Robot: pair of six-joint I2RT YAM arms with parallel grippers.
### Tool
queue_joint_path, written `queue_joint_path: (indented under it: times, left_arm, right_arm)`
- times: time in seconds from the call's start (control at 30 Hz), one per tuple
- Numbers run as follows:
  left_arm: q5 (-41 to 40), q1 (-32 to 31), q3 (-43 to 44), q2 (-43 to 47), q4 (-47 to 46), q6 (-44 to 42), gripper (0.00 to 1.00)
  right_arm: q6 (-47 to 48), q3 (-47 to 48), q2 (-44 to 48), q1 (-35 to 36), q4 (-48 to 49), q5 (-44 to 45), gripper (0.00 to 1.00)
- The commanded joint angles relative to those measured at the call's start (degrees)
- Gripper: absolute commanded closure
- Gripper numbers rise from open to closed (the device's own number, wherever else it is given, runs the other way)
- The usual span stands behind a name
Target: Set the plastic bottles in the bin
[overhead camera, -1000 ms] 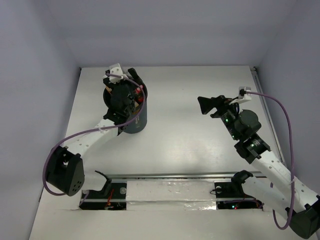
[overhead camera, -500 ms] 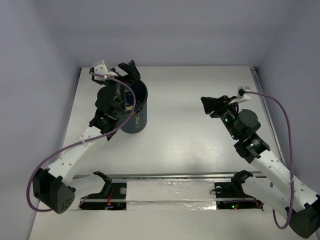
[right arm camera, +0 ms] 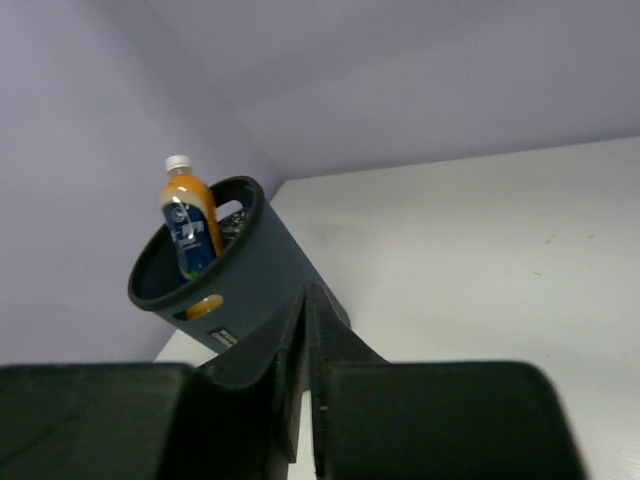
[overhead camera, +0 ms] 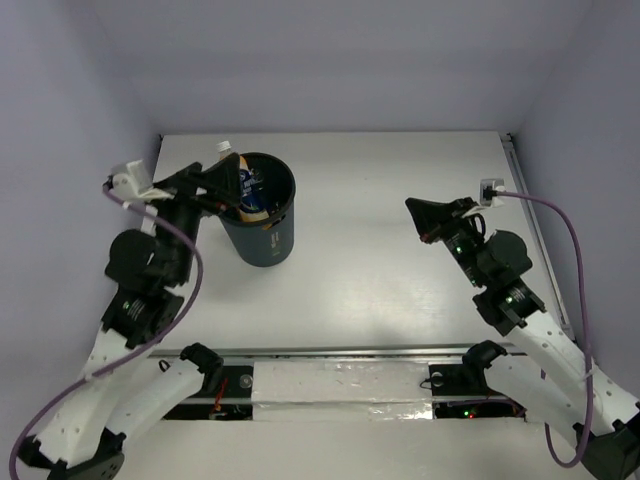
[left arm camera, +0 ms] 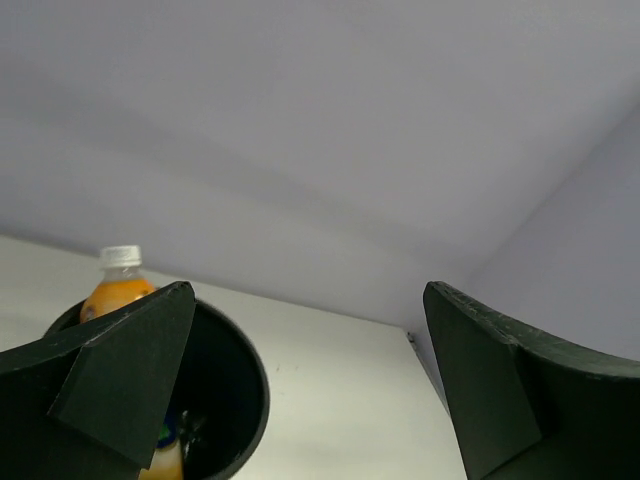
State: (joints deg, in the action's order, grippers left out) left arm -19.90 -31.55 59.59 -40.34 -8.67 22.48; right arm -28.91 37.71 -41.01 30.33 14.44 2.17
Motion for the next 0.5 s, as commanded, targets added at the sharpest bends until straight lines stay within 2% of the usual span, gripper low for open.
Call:
queue_joint_path:
  times: [0.0,0.07,0.1,0.17,0.37,0.47]
  left_arm:
    - [-1.44,-0.27,-2.36,8.68,8.13,-0.24,0.01]
    - [-3.20,-0.27,-3.43,14.46,12.24,-0.86,0.01]
    - [-4.17,-0.27,-4.39,16.24,13.31,-0.95,0.01]
    - [-6.80,-0.27,-6.32,21.23,16.38,-0.95,0.01]
    - [-10.33,-0.27,-11.25,28.64,22.02,0.02,0.01]
    - [-11.83,-0.27,-12.57,28.82,23.78,0.46,0.01]
  right_arm:
    - [1.57,-0.54,2.08,-0.44,6.48,-4.46,0.88]
    - [1.48,-0.62,3.22,-0.44,7.09,-5.42,0.79]
    - [1.48,-0.71,3.57,-0.44,7.36,-5.60,0.69]
    - [1.22,-0.36,4.10,-0.44,7.71,-5.87,0.62]
    - [0.43,2.62,0.51,-0.44,6.66,-8.85,0.59]
    - [-0.36,4.47,-1.52,-0.44,6.48,-12.18,0.59]
